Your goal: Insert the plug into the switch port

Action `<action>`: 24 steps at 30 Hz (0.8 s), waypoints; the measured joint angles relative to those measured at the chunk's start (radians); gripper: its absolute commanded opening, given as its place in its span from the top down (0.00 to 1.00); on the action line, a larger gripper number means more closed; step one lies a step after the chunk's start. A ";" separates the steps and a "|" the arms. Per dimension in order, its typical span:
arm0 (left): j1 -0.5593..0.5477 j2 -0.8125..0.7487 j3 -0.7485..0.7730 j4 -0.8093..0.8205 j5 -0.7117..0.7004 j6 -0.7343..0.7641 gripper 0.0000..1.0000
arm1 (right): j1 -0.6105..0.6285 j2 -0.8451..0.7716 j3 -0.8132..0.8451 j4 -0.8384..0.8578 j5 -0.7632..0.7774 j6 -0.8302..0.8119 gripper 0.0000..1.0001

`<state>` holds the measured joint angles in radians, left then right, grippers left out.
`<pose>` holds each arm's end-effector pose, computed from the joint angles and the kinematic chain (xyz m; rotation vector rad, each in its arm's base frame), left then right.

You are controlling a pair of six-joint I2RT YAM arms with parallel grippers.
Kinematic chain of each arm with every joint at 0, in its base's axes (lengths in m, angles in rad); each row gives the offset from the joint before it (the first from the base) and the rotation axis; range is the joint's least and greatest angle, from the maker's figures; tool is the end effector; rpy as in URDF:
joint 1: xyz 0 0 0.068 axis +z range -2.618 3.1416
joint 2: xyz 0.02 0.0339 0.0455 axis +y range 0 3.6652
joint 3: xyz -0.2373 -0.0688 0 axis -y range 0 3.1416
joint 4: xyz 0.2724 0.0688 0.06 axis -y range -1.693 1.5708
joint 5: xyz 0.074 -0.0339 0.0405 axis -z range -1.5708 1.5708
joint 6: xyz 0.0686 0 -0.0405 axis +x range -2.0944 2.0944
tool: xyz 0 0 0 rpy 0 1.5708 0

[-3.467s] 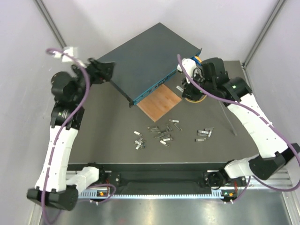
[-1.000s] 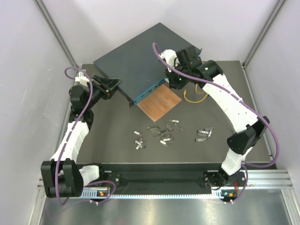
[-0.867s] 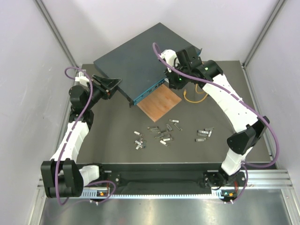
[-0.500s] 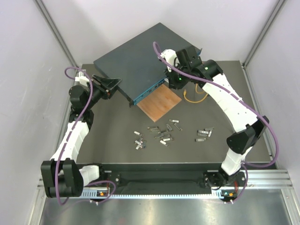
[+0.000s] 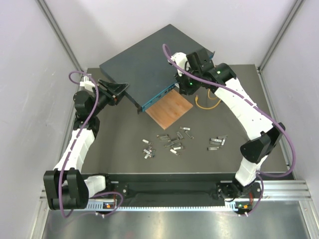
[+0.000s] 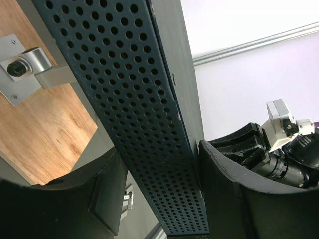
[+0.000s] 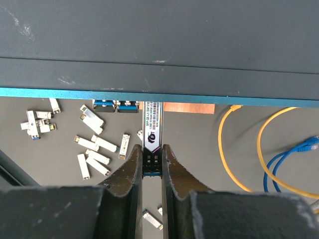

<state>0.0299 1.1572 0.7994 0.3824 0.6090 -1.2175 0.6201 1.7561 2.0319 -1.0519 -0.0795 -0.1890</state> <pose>0.3320 -0.0293 0.2948 -0.5317 1.6479 -1.3745 0.3314 0.2433 0.3789 -0.9668 2.1577 0.3040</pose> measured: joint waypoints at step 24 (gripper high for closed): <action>-0.003 0.000 0.000 0.000 -0.005 0.000 0.85 | -0.003 0.016 0.033 -0.028 -0.021 0.045 1.00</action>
<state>0.0273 1.1572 0.7994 0.3824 0.6044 -1.2179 0.6174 1.7721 2.0647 -1.0798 -0.1001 -0.1440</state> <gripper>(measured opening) 0.601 0.104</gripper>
